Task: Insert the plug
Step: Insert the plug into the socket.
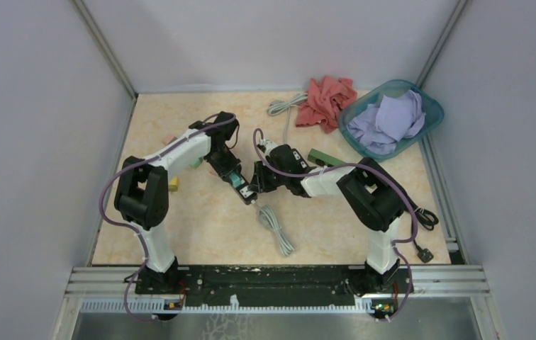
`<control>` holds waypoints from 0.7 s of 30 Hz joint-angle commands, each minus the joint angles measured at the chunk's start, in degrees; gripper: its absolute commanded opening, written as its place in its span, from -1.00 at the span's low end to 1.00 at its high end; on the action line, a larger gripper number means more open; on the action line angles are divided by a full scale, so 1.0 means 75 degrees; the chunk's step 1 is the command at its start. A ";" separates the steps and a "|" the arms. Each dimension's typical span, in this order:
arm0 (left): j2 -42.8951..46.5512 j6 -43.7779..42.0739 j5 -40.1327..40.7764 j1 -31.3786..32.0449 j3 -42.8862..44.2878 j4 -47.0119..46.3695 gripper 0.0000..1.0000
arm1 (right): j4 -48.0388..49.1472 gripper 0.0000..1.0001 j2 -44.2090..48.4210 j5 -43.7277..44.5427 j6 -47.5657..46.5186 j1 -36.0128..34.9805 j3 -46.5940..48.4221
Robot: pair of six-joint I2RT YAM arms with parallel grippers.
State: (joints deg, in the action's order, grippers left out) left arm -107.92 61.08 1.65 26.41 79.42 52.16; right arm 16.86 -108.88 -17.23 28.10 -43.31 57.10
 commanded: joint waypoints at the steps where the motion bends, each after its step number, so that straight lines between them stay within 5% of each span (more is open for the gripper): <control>1: -0.1424 0.0281 -0.0391 0.0158 -0.1194 -0.0101 -1.00 | 0.0037 -0.47 -0.0001 0.0143 -0.0213 -0.0182 -0.0002; 21: -0.0509 0.0366 -0.0130 0.0159 -0.0626 0.0267 -0.71 | 0.0036 -0.46 0.0045 0.0127 -0.0221 -0.0179 -0.0031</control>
State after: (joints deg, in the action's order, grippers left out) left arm -106.41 61.89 1.45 26.15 78.74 51.77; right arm 16.91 -108.86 -17.26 28.08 -43.33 57.10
